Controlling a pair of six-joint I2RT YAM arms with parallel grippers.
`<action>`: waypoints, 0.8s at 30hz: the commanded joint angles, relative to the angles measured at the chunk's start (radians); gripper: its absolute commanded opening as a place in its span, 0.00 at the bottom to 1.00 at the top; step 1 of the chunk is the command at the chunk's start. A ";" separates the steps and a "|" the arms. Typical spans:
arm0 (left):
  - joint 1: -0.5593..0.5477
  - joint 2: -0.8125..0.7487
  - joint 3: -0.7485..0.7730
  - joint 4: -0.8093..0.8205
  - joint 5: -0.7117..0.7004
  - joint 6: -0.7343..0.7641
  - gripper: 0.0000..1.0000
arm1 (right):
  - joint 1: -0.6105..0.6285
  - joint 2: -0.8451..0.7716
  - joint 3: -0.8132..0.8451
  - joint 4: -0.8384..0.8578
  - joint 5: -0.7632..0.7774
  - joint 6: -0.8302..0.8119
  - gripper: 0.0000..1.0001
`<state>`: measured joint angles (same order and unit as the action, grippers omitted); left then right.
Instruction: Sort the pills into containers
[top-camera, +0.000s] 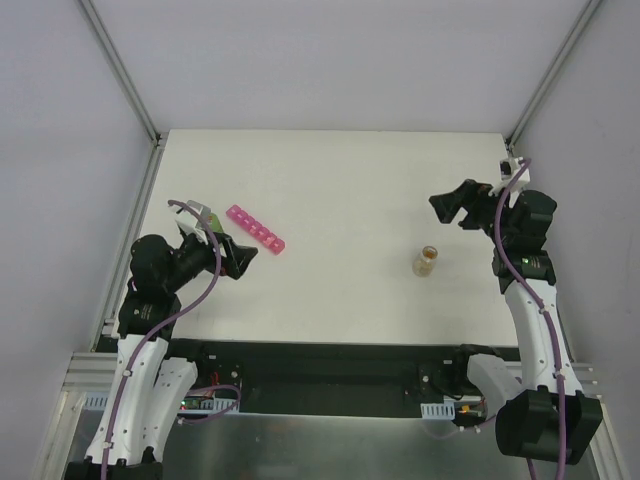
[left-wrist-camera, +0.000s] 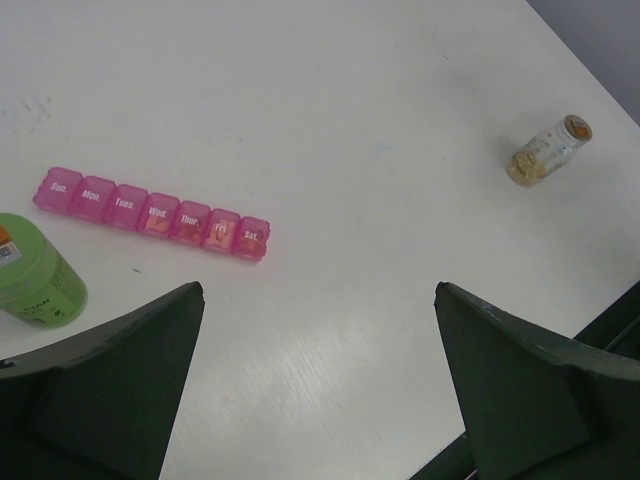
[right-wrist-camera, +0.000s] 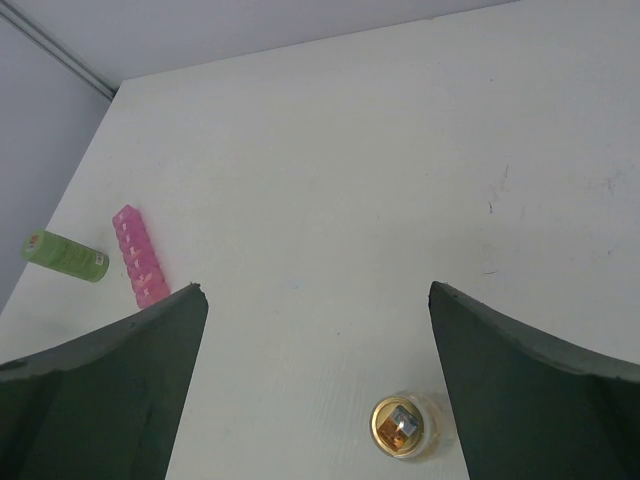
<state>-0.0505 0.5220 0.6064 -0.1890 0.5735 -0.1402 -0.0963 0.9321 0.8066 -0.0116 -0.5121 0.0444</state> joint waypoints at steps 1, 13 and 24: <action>0.005 -0.008 -0.002 0.040 -0.015 0.008 0.99 | -0.008 -0.018 0.049 0.030 -0.023 0.008 0.96; 0.005 0.004 0.012 0.005 -0.198 -0.073 0.99 | -0.005 -0.010 0.017 0.064 -0.476 -0.241 0.96; -0.209 0.459 0.378 -0.325 -0.710 -0.449 0.99 | 0.050 -0.026 0.020 -0.067 -0.306 -0.373 0.96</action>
<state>-0.1089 0.8738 0.8551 -0.3717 0.2245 -0.3820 -0.0666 0.9310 0.8097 -0.0673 -0.8574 -0.2562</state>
